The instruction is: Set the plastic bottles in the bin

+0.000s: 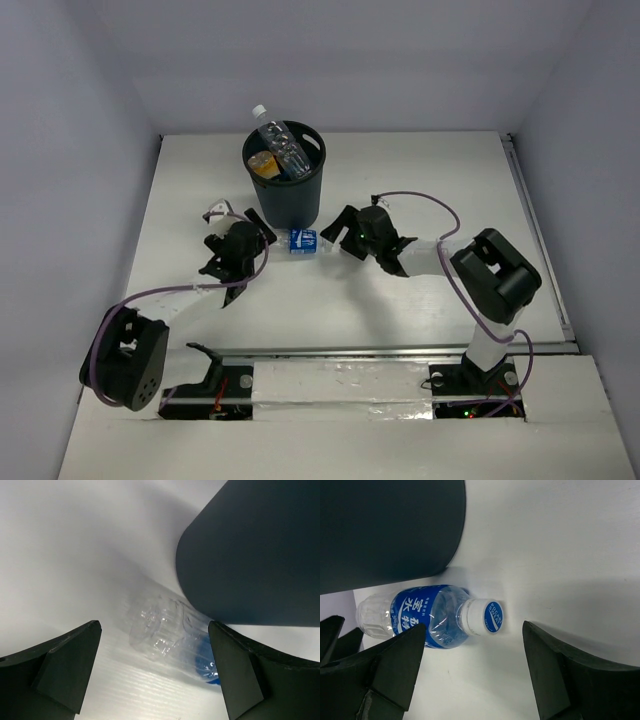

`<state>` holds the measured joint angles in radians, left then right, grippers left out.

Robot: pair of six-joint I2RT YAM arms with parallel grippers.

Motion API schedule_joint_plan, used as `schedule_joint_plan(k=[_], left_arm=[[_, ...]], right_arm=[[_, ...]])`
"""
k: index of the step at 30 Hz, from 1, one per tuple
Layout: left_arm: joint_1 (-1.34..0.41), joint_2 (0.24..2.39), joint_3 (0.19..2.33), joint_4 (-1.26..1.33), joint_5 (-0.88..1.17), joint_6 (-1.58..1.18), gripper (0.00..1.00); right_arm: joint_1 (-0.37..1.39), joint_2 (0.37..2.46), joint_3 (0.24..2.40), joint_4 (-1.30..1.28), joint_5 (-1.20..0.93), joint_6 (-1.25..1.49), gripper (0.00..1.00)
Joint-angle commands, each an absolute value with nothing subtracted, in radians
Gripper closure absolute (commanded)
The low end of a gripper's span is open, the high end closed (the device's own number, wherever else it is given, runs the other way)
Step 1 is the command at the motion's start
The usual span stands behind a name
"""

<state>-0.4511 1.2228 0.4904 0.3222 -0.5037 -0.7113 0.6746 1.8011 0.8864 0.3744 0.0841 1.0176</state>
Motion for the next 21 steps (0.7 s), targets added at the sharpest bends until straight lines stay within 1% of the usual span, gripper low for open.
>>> schedule_joint_plan(k=[1, 3, 4, 7, 8, 10, 11, 13, 14, 15, 17, 21], left_arm=[[-0.417, 1.249, 0.534, 0.405, -0.479, -0.677, 0.13], [-0.417, 1.316, 0.578, 0.393, -0.448, -0.661, 0.15], [-0.417, 1.357, 0.589, 0.388, -0.448, -0.657, 0.19], [-0.417, 1.391, 0.588, 0.423, -0.428, -0.660, 0.23], [-0.417, 1.402, 0.583, 0.429, -0.423, -0.663, 0.28], [-0.417, 1.407, 0.575, 0.430, -0.422, -0.666, 0.30], [-0.417, 1.404, 0.566, 0.428, -0.413, -0.669, 0.36], [-0.417, 1.394, 0.551, 0.425, -0.405, -0.673, 0.39], [-0.417, 1.375, 0.529, 0.428, -0.391, -0.681, 0.42], [-0.417, 1.362, 0.516, 0.433, -0.381, -0.686, 0.44], [-0.417, 1.324, 0.477, 0.443, -0.364, -0.690, 0.48], [-0.458, 1.272, 0.431, 0.448, -0.328, -0.712, 0.50]], right_arm=[[0.676, 1.812, 0.908, 0.443, 0.071, 1.017, 0.17], [0.676, 1.810, 0.913, 0.442, 0.071, 1.014, 0.17], [0.676, 1.809, 0.913, 0.442, 0.071, 1.012, 0.17], [0.676, 1.802, 0.913, 0.440, 0.063, 1.006, 0.17], [0.676, 1.798, 0.913, 0.440, 0.060, 1.002, 0.17], [0.676, 1.795, 0.914, 0.433, 0.058, 0.996, 0.16], [0.676, 1.790, 0.916, 0.427, 0.060, 0.989, 0.16], [0.676, 1.787, 0.914, 0.414, 0.064, 0.980, 0.10], [0.676, 1.784, 0.914, 0.411, 0.057, 0.976, 0.04], [0.676, 1.783, 0.914, 0.408, 0.043, 0.970, 0.02], [0.676, 1.779, 0.902, 0.414, 0.031, 0.969, 0.00], [0.676, 1.784, 0.910, 0.413, 0.015, 0.966, 0.00]])
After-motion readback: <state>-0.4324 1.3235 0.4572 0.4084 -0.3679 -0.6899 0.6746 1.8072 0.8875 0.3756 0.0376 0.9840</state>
